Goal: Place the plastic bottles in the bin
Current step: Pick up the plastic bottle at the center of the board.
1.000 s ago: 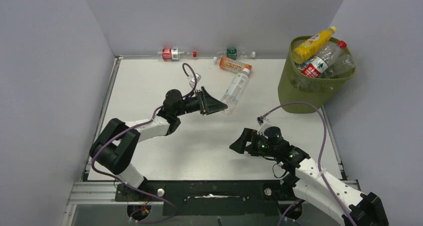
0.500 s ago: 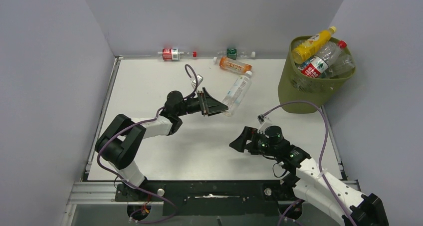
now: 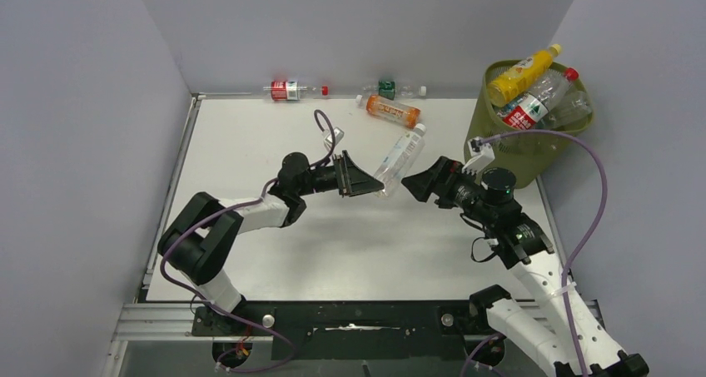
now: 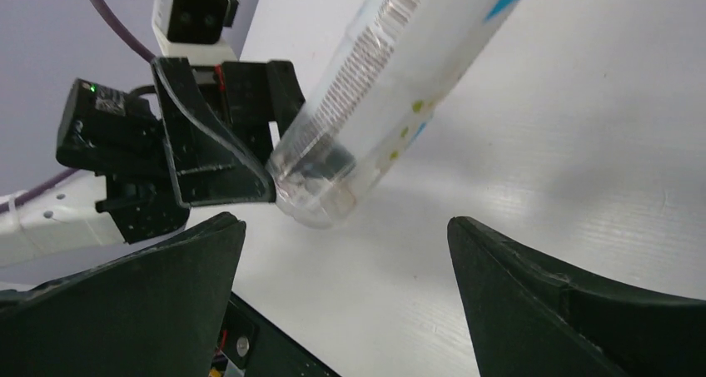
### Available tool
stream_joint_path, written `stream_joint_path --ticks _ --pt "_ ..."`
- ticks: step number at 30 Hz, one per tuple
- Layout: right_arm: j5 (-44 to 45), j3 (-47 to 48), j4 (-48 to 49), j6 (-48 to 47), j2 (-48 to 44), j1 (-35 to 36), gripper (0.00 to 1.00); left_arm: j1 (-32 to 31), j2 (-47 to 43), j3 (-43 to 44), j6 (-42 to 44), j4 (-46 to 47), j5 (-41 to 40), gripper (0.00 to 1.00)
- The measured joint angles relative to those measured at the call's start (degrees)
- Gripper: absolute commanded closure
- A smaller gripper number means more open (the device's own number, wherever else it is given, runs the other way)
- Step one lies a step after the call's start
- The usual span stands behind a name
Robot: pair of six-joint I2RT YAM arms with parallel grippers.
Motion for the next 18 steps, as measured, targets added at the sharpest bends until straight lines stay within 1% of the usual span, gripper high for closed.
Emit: stream_joint_path --ticks 5,11,18 --pt "-0.2 4.0 0.8 -0.7 3.1 -1.6 0.01 -2.5 -0.1 0.0 0.1 1.3 0.7 0.57" --pt "-1.4 6.5 0.8 -0.5 7.4 -4.7 0.01 -4.3 -0.5 -1.3 -0.1 4.3 2.0 0.57" --pt "-4.0 8.0 0.8 0.1 7.7 -7.9 0.01 -4.3 -0.6 -1.7 -0.2 6.1 2.4 0.57"
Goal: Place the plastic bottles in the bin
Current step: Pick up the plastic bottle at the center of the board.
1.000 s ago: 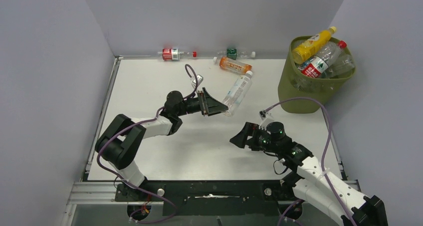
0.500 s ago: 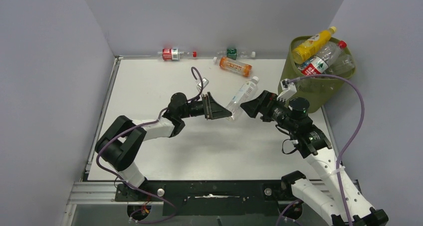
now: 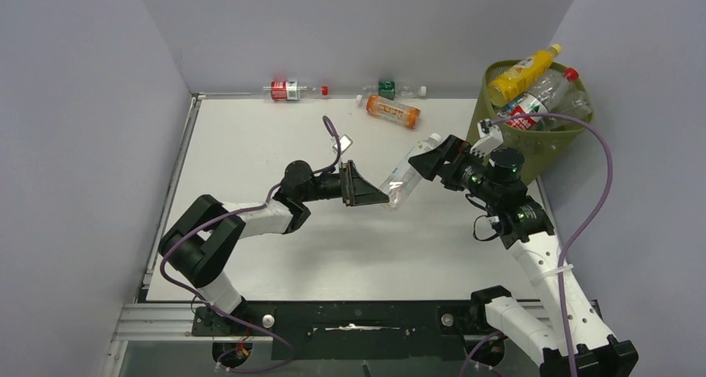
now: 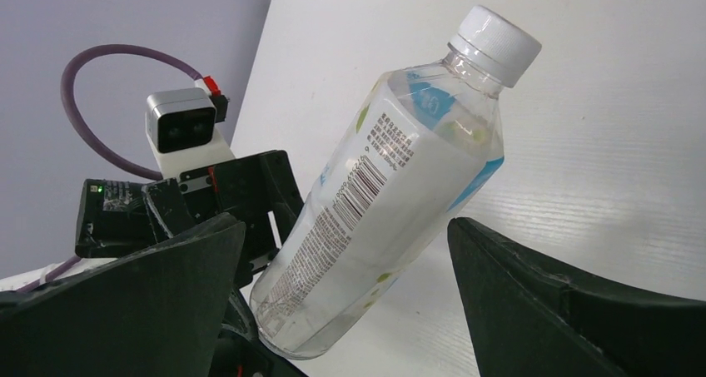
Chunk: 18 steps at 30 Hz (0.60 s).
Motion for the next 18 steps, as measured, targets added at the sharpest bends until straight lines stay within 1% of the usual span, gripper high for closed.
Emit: stream_joint_path --ticks 8,13,16,18 --pt "-4.3 -2.3 3.1 2.6 0.9 -0.4 0.01 -0.8 0.1 0.0 -0.8 2.3 0.5 0.57" --pt "-5.7 -3.7 3.7 2.9 1.2 -0.4 0.0 -2.6 1.1 0.7 -1.4 4.5 0.7 0.57" --pt "-6.1 -3.9 3.8 2.9 1.3 -0.4 0.07 -3.7 2.2 1.9 -1.7 5.0 0.8 0.57" --pt "-6.3 -3.9 3.8 2.9 1.3 -0.7 0.1 -3.9 2.5 2.6 -1.7 4.9 0.8 0.57"
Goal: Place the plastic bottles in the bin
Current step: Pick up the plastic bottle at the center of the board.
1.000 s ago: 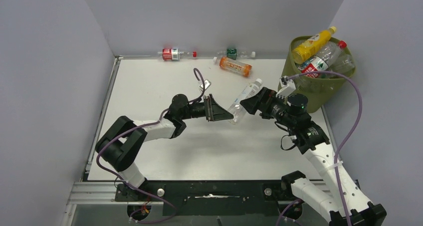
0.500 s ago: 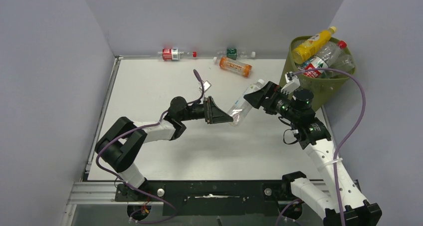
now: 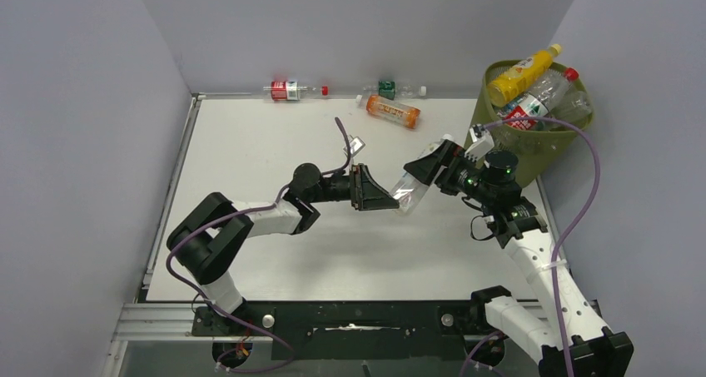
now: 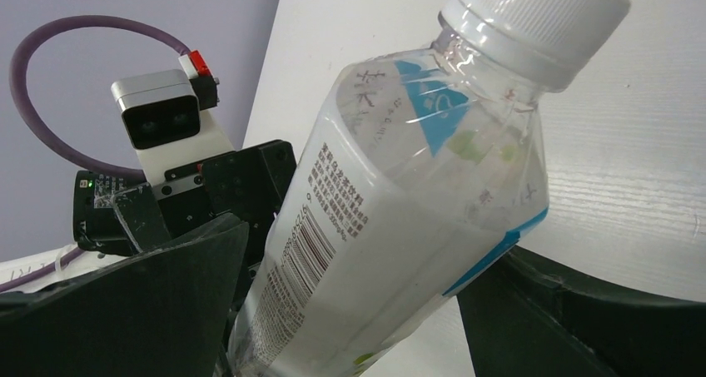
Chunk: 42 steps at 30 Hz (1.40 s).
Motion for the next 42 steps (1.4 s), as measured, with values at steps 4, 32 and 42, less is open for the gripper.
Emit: stream_joint_path --ticks 4,32,42 --pt "0.0 0.0 -0.2 -0.2 -0.7 -0.3 0.13 -0.1 0.0 0.9 1.1 -0.8 0.0 0.57" --pt "2.0 -4.6 -4.0 0.4 -9.4 -0.8 0.5 -0.7 0.6 2.2 8.3 -8.5 1.6 0.3" --pt "4.2 -4.6 -7.1 -1.9 -10.3 -0.8 0.52 1.6 0.3 1.9 11.6 -16.2 0.4 0.27"
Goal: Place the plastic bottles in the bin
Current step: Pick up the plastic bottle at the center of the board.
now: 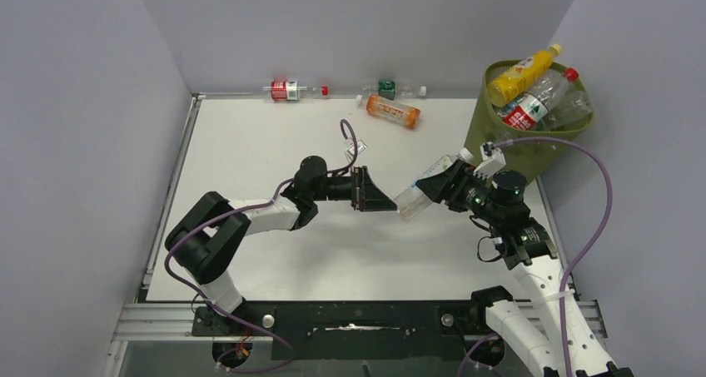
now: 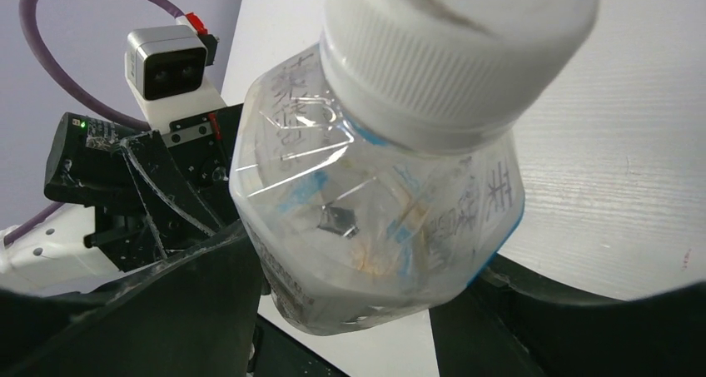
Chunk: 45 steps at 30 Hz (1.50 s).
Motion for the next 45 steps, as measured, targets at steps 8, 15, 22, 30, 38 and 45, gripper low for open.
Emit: stream_joint_path --ticks 8,15,22,30,38,45 --pt "-0.2 0.0 -0.3 0.0 0.0 0.0 0.52 1.6 -2.6 -1.2 2.0 -3.0 -0.9 0.19" --pt "-0.2 0.0 -0.3 0.0 0.0 0.0 0.53 1.7 -2.7 -1.6 2.4 -3.9 -0.9 0.17" --pt "-0.2 -0.7 -0.2 0.0 -0.1 0.0 0.53 1.7 -2.7 -1.6 0.1 -1.3 -0.5 0.17" --pt "-0.2 -1.5 -0.2 -0.1 -0.1 0.0 0.53 1.7 -2.9 -1.6 -5.9 7.4 0.6 0.16" --pt "-0.2 -1.9 -0.2 -0.1 0.0 0.0 0.53 2.1 -2.9 -1.6 -11.8 16.3 1.9 0.16" --pt "0.2 -1.9 -0.3 -0.6 0.0 0.0 0.53 3.2 -3.8 -1.8 -13.6 18.3 2.2 0.16"
